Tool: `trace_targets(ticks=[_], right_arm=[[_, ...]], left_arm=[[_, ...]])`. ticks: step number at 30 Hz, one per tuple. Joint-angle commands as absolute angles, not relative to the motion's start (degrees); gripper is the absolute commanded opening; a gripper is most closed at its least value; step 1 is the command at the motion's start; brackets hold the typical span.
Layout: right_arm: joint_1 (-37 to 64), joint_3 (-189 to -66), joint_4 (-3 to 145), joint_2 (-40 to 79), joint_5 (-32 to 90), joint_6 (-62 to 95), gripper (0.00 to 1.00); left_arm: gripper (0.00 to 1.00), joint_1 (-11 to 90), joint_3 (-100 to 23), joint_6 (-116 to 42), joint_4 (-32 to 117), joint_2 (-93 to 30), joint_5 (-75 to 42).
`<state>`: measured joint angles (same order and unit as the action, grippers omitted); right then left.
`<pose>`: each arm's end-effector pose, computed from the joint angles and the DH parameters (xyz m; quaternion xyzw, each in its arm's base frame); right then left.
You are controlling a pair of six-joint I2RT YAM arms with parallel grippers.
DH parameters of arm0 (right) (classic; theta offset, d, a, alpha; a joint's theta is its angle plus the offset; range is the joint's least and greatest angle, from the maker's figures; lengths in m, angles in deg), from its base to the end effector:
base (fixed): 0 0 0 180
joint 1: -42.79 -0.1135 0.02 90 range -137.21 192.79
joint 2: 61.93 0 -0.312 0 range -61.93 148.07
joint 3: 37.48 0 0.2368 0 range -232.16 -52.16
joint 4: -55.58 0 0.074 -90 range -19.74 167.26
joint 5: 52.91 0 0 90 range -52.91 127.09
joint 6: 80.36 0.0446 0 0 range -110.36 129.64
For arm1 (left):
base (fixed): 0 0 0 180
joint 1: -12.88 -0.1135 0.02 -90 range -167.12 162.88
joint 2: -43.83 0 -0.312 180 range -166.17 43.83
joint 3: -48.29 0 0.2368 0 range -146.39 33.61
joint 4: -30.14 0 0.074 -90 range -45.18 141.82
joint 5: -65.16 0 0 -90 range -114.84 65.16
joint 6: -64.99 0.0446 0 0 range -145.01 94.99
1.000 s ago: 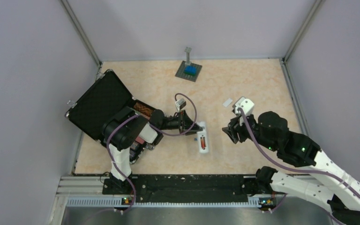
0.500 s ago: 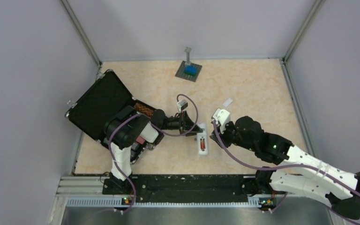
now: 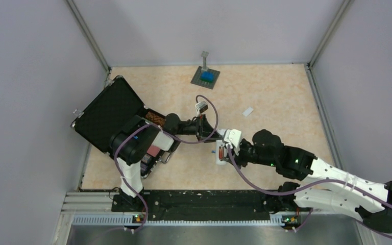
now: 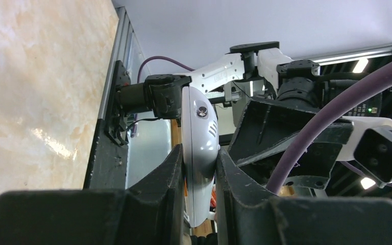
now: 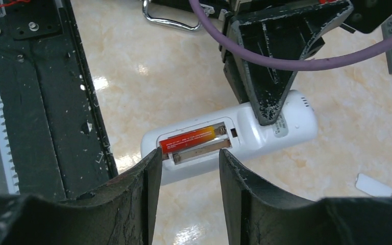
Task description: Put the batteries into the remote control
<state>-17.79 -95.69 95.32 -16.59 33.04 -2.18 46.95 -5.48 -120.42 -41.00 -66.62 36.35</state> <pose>0.0647 0.1211 0.3346 -0.5178 0.6762 0.2434 0.4641 0.2693 -0.2293 0.2318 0.0771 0.6587 -0.7484 0.0084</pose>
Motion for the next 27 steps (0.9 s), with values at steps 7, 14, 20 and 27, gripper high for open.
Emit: trace_targets(ticks=[7, 14, 20, 27], right_arm=[[-21.09, -97.37, 93.62, -18.15, 34.51, -5.96, 0.43], [-21.35, -96.81, 91.73, -17.55, 33.75, -5.66, 0.41], [-21.74, -96.46, 91.11, -16.88, 33.63, -5.54, 0.42], [-22.41, -96.46, 91.84, -15.96, 33.80, -5.60, 0.45]], left_arm=[[0.00, 47.14, -7.70, -122.94, -48.00, -63.39, 37.64], [0.00, 47.14, -7.38, -123.13, -48.00, -63.35, 37.13], [0.00, 47.13, -7.39, -123.18, -48.00, -63.54, 36.94], [0.00, 47.08, -7.27, -123.44, -47.99, -63.63, 36.86]])
